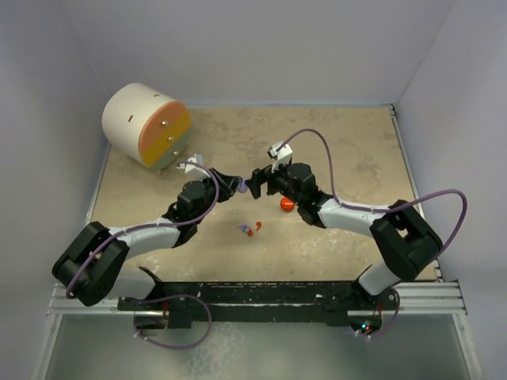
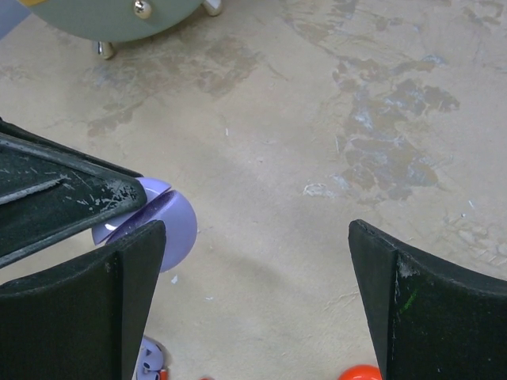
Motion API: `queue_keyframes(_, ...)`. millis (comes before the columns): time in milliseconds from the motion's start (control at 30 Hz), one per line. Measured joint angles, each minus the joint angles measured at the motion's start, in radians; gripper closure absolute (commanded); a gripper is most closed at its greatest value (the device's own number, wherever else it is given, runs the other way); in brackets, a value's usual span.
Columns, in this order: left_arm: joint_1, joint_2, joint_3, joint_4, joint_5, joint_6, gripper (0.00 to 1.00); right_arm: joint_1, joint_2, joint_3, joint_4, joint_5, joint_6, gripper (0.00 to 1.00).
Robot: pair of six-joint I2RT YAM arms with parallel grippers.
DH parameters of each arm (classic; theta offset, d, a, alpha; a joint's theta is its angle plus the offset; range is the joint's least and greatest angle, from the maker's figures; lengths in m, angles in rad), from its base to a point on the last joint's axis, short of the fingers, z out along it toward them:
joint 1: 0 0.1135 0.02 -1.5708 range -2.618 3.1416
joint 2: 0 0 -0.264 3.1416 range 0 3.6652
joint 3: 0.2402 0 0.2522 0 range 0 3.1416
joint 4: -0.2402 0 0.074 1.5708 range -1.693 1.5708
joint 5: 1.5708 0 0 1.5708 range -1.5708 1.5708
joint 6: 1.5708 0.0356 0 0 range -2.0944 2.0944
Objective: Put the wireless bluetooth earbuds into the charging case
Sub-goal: Open the charging case.
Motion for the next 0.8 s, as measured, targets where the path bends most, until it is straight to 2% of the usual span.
queue_keyframes(533,0.002,-0.011,-0.005,0.029,-0.027,-0.050,1.00,0.000,0.053,0.002,0.000,0.001,0.024,0.00)
queue_keyframes(733,0.105,-0.011,-0.075,0.111,-0.026,-0.161,1.00,0.000,-0.056,-0.079,-0.002,0.026,0.064,0.00)
queue_keyframes(800,0.138,-0.009,-0.108,0.148,-0.026,-0.197,1.00,0.000,-0.111,-0.112,-0.002,0.025,0.079,0.05)
